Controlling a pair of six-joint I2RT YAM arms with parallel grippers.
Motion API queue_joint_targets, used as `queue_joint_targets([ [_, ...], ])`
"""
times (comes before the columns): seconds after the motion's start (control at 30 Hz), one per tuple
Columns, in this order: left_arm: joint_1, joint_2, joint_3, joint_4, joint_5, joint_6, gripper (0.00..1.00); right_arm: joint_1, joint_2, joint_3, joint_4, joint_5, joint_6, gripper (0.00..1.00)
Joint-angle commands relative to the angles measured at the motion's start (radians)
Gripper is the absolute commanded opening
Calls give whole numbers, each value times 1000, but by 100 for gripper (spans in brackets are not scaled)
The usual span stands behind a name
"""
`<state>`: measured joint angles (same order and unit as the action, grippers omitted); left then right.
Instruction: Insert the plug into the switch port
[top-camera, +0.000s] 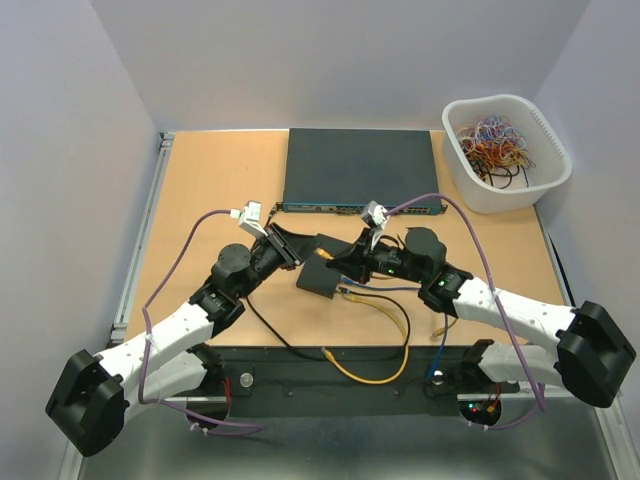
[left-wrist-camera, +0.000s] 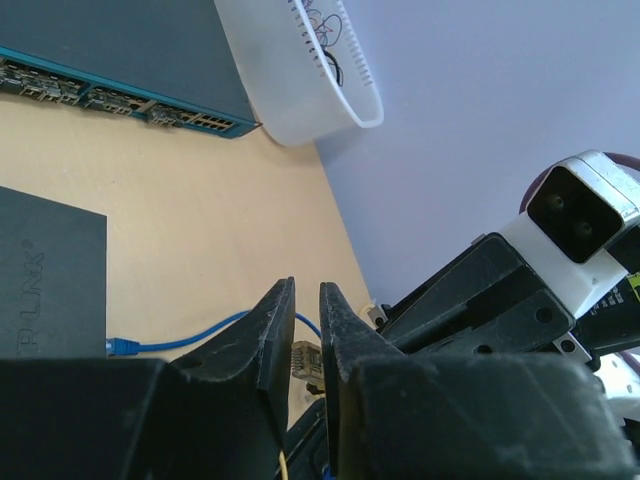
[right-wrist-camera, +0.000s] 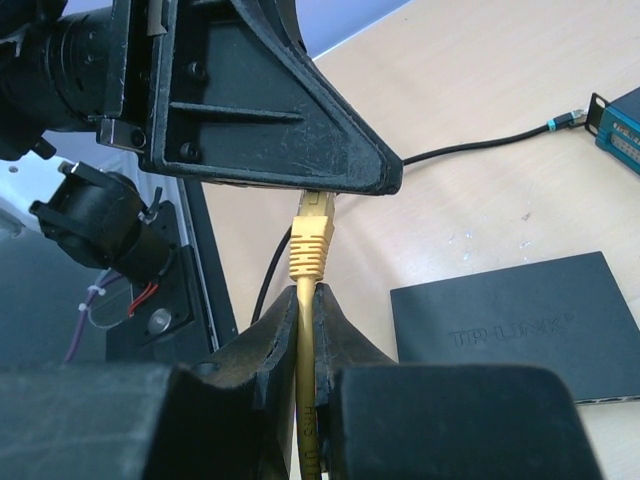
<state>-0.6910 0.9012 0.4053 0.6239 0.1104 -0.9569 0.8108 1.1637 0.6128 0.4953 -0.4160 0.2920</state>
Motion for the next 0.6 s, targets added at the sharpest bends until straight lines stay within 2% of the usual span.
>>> queue_joint_targets([
  [0.0,-10,-10,16,63,52,9,0,24,19,45,74,39,-27,0],
  [0.07,-8,-1,18,63,60,26,0,25,28,53,43,58,-28,4],
  [0.1,-8,1,18,63,61,35,0,28,31,64,16,68,-33,12],
  [0.13,-8,1,18,63,63,50,0,28,33,94,-15,74,-53,39],
  [0.17,-8,-4,18,47,61,61,0,28,31,110,-81,85,-65,49],
  [0.23,-10,-13,17,22,54,98,0,28,10,143,-151,111,-102,62],
  [0.27,-8,-18,15,16,49,105,0,28,-1,149,-165,120,-111,65],
  [0.43,-10,-18,15,10,46,122,0,27,-41,157,-190,152,-139,66],
  [0.57,-8,-1,21,22,48,119,0,28,-3,173,-216,148,-142,57],
])
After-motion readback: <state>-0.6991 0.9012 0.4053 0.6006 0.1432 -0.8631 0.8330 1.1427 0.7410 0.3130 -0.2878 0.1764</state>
